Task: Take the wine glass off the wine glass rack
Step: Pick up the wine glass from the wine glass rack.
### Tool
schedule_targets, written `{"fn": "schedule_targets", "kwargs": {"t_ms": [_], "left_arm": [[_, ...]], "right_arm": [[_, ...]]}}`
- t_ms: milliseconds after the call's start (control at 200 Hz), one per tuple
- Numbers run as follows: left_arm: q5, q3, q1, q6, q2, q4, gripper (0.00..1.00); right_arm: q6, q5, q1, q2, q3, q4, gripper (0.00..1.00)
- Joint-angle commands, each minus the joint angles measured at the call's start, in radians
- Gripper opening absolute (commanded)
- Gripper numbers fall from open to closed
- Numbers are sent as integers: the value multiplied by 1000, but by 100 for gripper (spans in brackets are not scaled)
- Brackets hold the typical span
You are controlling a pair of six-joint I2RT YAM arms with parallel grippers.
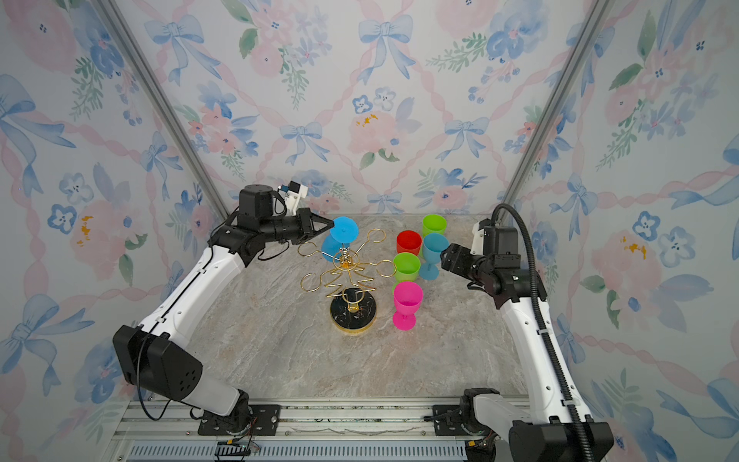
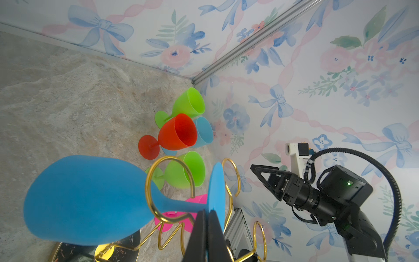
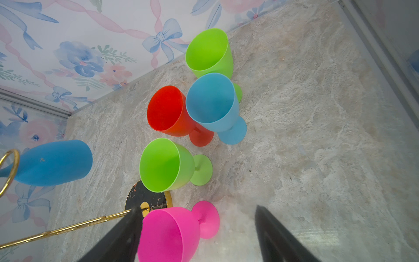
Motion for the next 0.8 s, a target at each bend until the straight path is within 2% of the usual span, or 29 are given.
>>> {"fn": "schedule_targets", "kwargs": {"t_ms": [0, 310, 795], "left_arm": [[28, -6, -17, -5, -24, 11, 0], [37, 23, -37, -8, 11, 12, 0], [53, 155, -42, -34, 128, 28, 0]], "right_arm": [[13, 0, -6, 9, -4, 6, 80], [14, 4, -5, 2, -12, 4, 80], [16, 4, -5, 0, -24, 12, 80]]}}
